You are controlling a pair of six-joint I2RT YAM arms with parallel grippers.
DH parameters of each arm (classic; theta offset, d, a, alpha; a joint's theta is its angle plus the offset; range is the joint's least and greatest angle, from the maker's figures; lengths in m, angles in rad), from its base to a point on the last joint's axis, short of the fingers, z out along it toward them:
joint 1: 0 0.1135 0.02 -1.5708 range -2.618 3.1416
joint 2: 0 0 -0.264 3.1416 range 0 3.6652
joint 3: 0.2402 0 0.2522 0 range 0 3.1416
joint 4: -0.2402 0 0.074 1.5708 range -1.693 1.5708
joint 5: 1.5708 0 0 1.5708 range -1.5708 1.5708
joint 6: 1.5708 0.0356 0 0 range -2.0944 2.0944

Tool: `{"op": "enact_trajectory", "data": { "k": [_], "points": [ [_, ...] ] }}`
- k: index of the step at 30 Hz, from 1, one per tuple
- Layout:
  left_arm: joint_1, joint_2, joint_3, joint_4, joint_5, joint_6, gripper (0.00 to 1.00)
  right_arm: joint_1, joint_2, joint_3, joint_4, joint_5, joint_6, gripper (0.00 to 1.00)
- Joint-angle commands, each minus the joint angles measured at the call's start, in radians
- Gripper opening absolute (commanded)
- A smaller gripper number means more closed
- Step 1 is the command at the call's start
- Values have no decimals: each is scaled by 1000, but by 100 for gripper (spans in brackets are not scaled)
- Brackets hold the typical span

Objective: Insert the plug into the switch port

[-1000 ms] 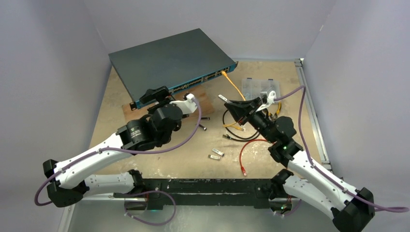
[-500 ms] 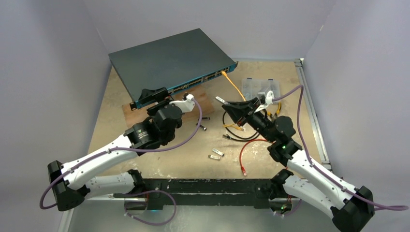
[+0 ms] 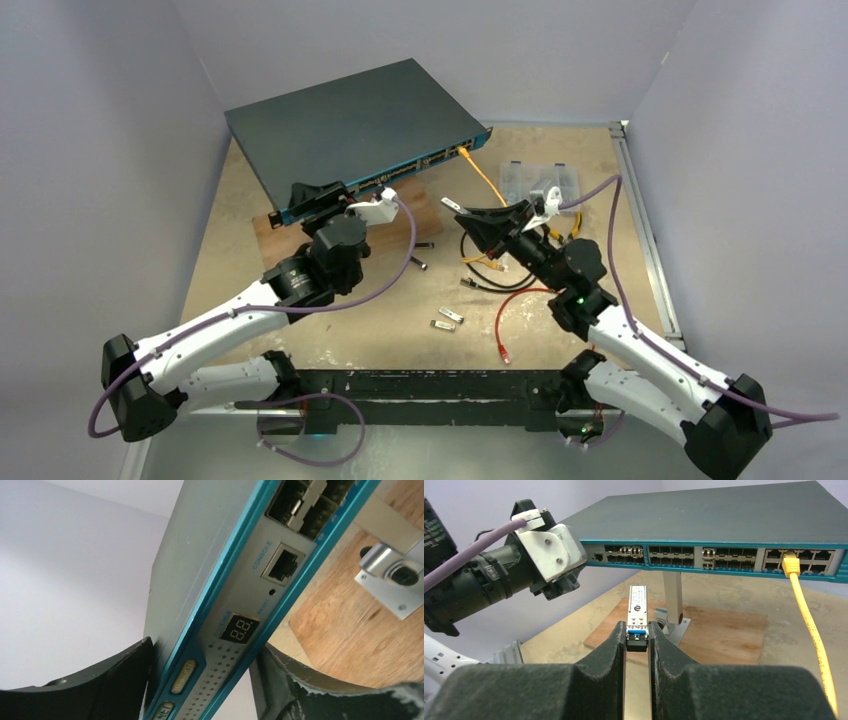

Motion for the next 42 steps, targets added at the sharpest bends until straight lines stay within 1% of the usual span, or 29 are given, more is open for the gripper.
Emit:
{"op": "enact_trajectory", "data": {
  "k": [1, 4, 12, 18, 20, 21, 24, 30, 37, 42],
  "points": [
    [7, -34, -24, 56, 10, 0, 61, -3, 49, 10, 109, 15, -36, 0],
    [8, -44, -26, 44, 22, -16, 48, -3, 100, 30, 138, 37, -43, 0],
    [7, -73, -43, 26, 63, -48, 32, -3, 195, 18, 292, 92, -56, 0],
    [8, -81, -42, 14, 90, -81, 14, -2, 250, 14, 378, 108, -68, 0],
    [8, -86, -42, 8, 106, -97, 2, -1, 274, 21, 399, 104, -64, 0],
    [8, -89, -44, 9, 116, -106, 0, 1, 286, 24, 413, 101, -60, 0],
    [8, -103, -50, 10, 140, -125, 0, 15, 335, 38, 448, 108, -57, 0],
    [8, -126, -61, 18, 170, -142, 0, 70, 409, 51, 542, 183, -76, 0],
    [12, -126, -63, 16, 183, -148, 0, 168, 477, 113, 577, 310, -176, 0],
    [11, -125, -62, 15, 183, -151, 0, 183, 527, 149, 592, 356, -195, 0]
  ]
}}
